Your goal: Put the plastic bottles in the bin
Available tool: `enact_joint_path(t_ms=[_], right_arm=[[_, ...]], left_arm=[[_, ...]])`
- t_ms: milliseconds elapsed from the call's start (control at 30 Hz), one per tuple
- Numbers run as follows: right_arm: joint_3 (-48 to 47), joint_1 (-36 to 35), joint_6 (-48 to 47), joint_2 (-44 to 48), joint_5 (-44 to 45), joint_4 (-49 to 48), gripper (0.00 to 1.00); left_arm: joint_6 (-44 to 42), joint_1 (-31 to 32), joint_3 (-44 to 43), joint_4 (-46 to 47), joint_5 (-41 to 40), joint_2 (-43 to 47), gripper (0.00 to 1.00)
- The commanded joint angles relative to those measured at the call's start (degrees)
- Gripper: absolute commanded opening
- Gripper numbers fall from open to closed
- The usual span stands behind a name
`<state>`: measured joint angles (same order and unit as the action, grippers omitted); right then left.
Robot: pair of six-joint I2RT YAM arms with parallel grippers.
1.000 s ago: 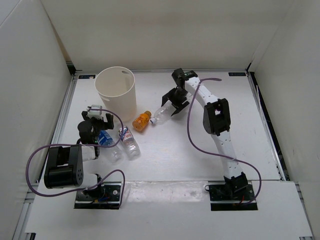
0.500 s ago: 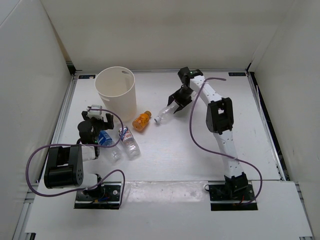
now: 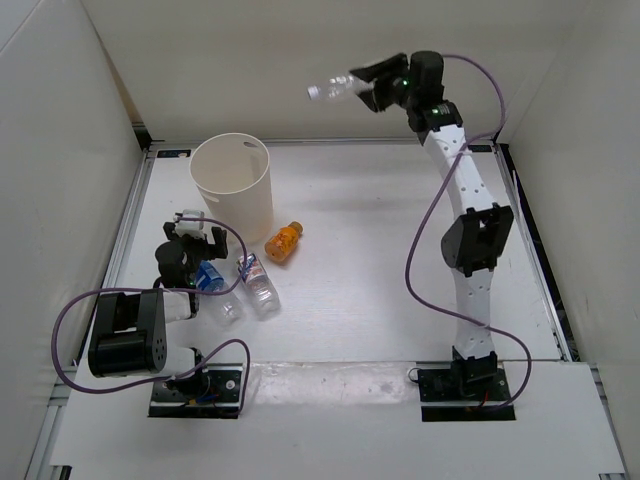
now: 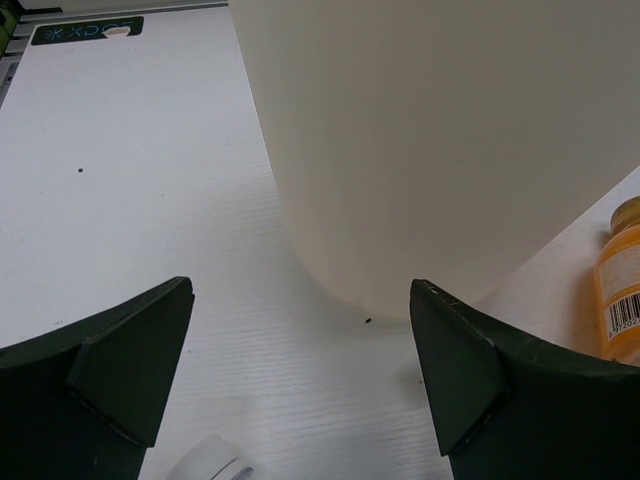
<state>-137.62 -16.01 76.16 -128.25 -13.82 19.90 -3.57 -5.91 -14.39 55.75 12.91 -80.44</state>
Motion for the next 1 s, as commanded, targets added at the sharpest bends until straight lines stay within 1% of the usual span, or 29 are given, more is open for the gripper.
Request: enact_joint_path(t_ms=[0,67,100,167,233,267,333,367,400,433,467,500,533,600,667,767,967], right_arm=[[-8.4,-5.1,3.4,-4.1,-0.1,-12.9,0.0],[-11.7,-6.7,0.4,-3.9,3.5,-13.9,0.0],[-11.1,-8.4,-0.5,-3.7,4.3,-16.1,0.0],[-11.3,-11.3,-7.1,-3.3,7.2,-16.2,0.0],[-11.5,-13.2,-11.8,-2.5,8.0,-15.4,0.0],[-11.6,-14.1,-16.9,-2.2,7.8,-14.6,0.0],[-11.9,-16.1,-20.5,-1.7,7.9,-13.0,0.0],[-11.8,-16.9,-27.3,-0.8,9.3,-10.5,0.0],[-11.8,-17.3,-30.2,-0.3,10.0,-9.6,0.0],[-11.8,-19.4,-32.9,0.2,10.7,-8.6,0.0],[-11.8,-20.3,-41.0,0.4,13.5,-5.9,0.0],[-11.1,-21.2,-43.5,1.2,15.6,-4.2,0.0],[-10.6,-22.8,-47.4,1.5,15.8,-3.9,0.0],[-8.8,-23.6,-48.6,1.7,14.6,-2.2,0.0],[-8.8,-24.4,-50.8,1.4,14.5,-1.3,0.0],[-8.5,-25.0,-51.5,0.9,15.1,0.9,0.0],[-7.2,-25.8,-52.0,0.7,14.4,2.3,0.1]], left_arm=[[0.1,-0.2,-0.1,0.9,1.0,0.1,1.0],[0.1,-0.3,0.0,0.9,1.0,0.2,1.0],[0.1,-0.3,0.0,0.8,0.9,0.1,1.0],[0.1,-0.2,0.0,0.9,0.9,0.2,1.0],[0.1,-0.4,-0.1,0.8,0.9,0.0,1.0],[0.1,-0.2,-0.1,0.9,1.0,0.2,1.0],[0.2,-0.2,-0.1,0.9,1.0,-0.1,1.0],[0.3,-0.2,0.0,0.9,1.1,0.1,1.0],[0.1,-0.2,0.0,0.9,1.0,0.1,1.0],[0.2,-0.3,-0.1,0.8,1.1,0.1,1.0],[0.2,-0.3,0.0,0.8,0.9,0.2,1.0],[0.1,-0.3,-0.1,0.7,1.0,0.1,1.0],[0.1,-0.3,-0.2,0.8,1.1,0.0,1.0],[0.1,-0.4,-0.1,0.5,0.8,0.1,1.0],[0.1,-0.2,-0.1,0.5,0.9,0.2,1.0],[0.1,-0.3,-0.1,0.4,1.0,0.1,1.0],[0.0,-0.4,-0.2,0.6,0.9,0.2,1.0]])
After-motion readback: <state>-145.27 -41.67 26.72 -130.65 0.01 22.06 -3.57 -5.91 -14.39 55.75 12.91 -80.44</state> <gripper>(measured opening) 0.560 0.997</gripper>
